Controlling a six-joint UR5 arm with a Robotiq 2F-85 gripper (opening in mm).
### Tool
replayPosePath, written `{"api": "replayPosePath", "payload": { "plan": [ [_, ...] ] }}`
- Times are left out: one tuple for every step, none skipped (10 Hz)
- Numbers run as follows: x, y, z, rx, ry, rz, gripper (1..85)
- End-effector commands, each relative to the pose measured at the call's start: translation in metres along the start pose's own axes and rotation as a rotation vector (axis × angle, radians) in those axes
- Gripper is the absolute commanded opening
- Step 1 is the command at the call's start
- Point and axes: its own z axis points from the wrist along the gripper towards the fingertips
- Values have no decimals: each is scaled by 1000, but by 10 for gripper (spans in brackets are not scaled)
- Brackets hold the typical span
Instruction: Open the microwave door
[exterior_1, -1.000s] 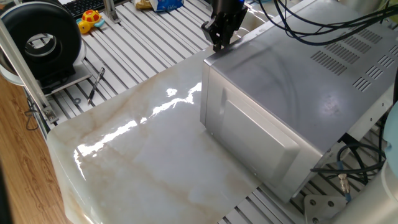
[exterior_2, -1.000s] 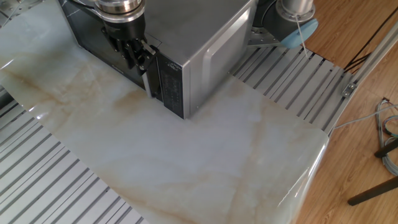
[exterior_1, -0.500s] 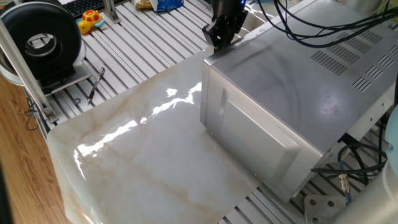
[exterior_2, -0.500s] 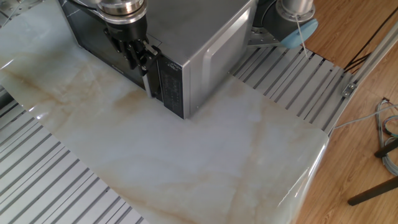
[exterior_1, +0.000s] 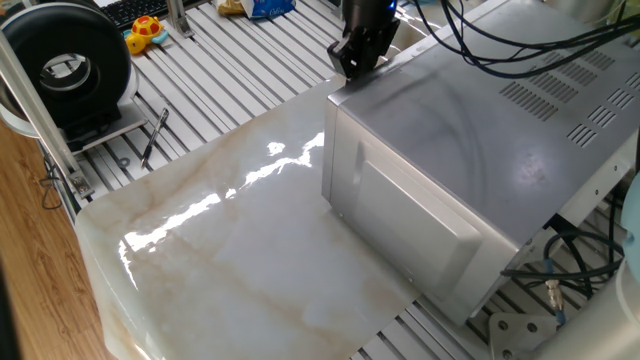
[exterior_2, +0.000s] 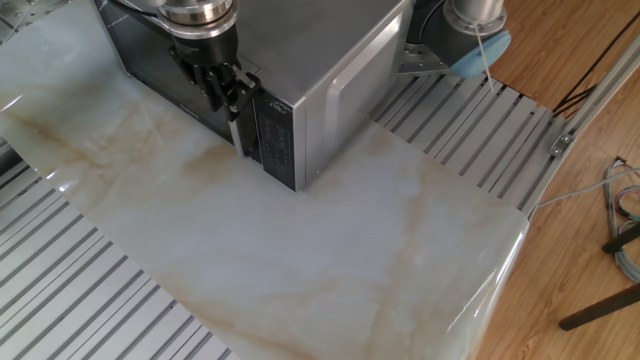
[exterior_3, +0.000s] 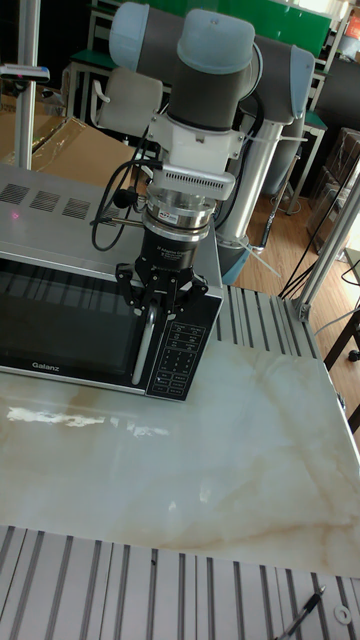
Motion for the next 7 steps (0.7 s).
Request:
{"api": "replayPosePath", "payload": {
  "plan": [
    [-2,3,1,-15,-8,-3,323],
    [-2,4,1,-14,-8,-5,317],
    [-2,3,1,-9,-8,-5,290],
    [-2,2,1,-5,-7,-6,270],
    [-3,2,1,-3,-7,-6,260],
    [-3,2,1,-3,-7,-5,260],
    [-2,2,1,-3,-6,-5,260]
  ]
}}
